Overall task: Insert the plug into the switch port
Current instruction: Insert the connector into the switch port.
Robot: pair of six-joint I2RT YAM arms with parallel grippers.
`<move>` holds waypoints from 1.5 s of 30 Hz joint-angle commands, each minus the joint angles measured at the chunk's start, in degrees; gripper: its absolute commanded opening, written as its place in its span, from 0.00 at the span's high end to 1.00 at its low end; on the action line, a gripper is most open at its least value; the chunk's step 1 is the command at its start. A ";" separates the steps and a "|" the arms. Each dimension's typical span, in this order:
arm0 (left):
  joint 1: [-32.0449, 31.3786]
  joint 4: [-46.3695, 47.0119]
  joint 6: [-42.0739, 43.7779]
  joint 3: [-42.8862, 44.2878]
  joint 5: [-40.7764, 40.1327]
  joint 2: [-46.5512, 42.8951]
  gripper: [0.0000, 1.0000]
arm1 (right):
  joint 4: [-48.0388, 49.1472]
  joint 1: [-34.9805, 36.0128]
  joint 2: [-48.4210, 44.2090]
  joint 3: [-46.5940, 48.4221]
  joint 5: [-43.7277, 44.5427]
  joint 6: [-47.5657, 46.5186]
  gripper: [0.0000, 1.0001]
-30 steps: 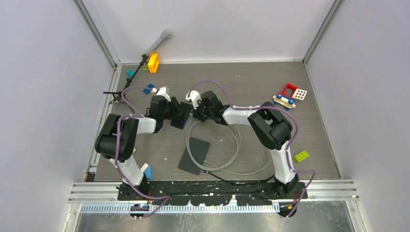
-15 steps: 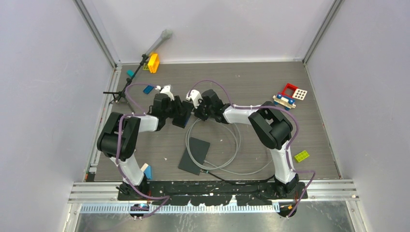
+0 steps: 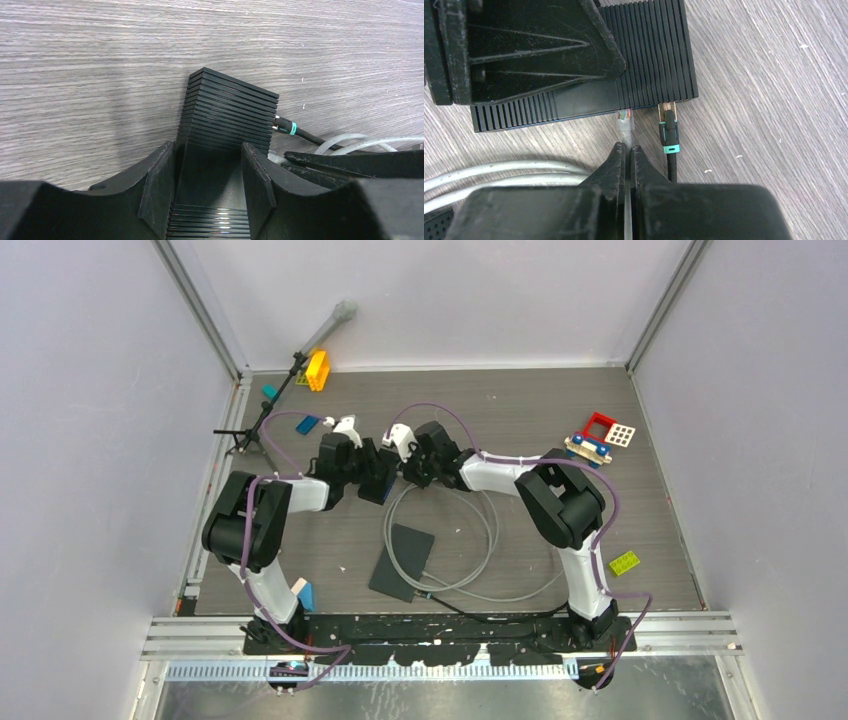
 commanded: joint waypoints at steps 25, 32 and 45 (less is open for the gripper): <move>-7.19 -8.47 -0.99 -1.07 17.14 3.27 0.51 | 19.74 2.67 1.27 5.79 5.06 6.50 1.00; -7.20 -8.45 -0.90 -0.88 17.75 3.69 0.51 | 21.93 5.26 -1.77 4.90 -1.91 8.55 1.00; -7.21 -8.63 0.30 -0.61 18.99 3.52 0.51 | 24.06 0.06 -3.64 -1.05 -28.77 -10.64 0.99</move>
